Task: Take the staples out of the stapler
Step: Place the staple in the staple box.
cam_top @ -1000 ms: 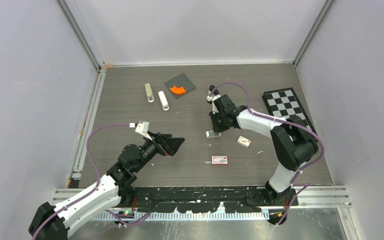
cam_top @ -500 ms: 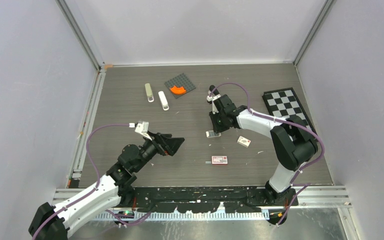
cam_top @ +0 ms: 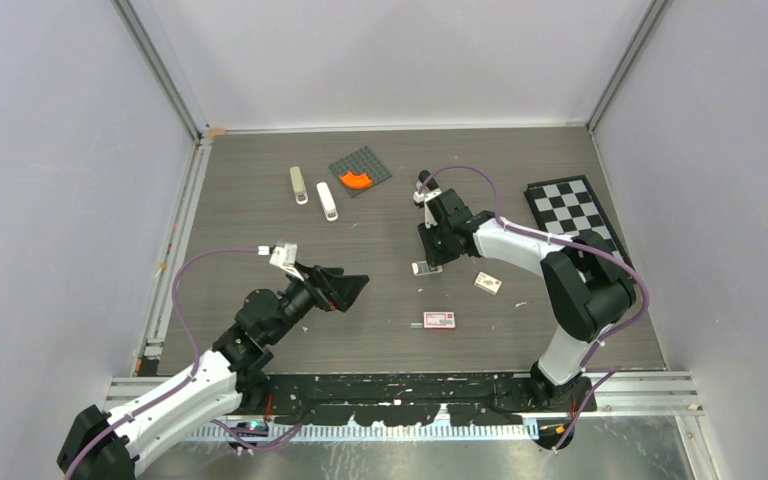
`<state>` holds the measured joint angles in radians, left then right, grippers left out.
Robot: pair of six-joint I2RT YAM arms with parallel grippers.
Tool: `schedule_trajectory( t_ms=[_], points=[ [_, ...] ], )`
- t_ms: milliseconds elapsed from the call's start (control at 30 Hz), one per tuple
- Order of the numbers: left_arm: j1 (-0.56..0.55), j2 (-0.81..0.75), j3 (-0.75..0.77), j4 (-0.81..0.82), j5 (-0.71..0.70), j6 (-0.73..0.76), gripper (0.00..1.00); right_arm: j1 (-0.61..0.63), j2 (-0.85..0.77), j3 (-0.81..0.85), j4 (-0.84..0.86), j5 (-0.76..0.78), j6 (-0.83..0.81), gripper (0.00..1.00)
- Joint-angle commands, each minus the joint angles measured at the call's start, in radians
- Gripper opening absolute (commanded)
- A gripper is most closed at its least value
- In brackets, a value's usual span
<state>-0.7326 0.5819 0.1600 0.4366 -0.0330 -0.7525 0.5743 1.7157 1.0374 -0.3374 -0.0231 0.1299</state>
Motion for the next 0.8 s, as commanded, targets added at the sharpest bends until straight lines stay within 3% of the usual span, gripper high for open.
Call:
schedule_trajectory(
  t_ms=[0,767],
  points=[
    [0.003,-0.010,-0.001,0.049,-0.008,0.004,1.00,0.006,-0.026,0.012,0.007,0.009,-0.013,0.28],
    [0.003,-0.033,0.002,0.025,-0.012,0.005,1.00,0.005,-0.025,0.033,-0.041,-0.027,-0.027,0.16]
  ],
)
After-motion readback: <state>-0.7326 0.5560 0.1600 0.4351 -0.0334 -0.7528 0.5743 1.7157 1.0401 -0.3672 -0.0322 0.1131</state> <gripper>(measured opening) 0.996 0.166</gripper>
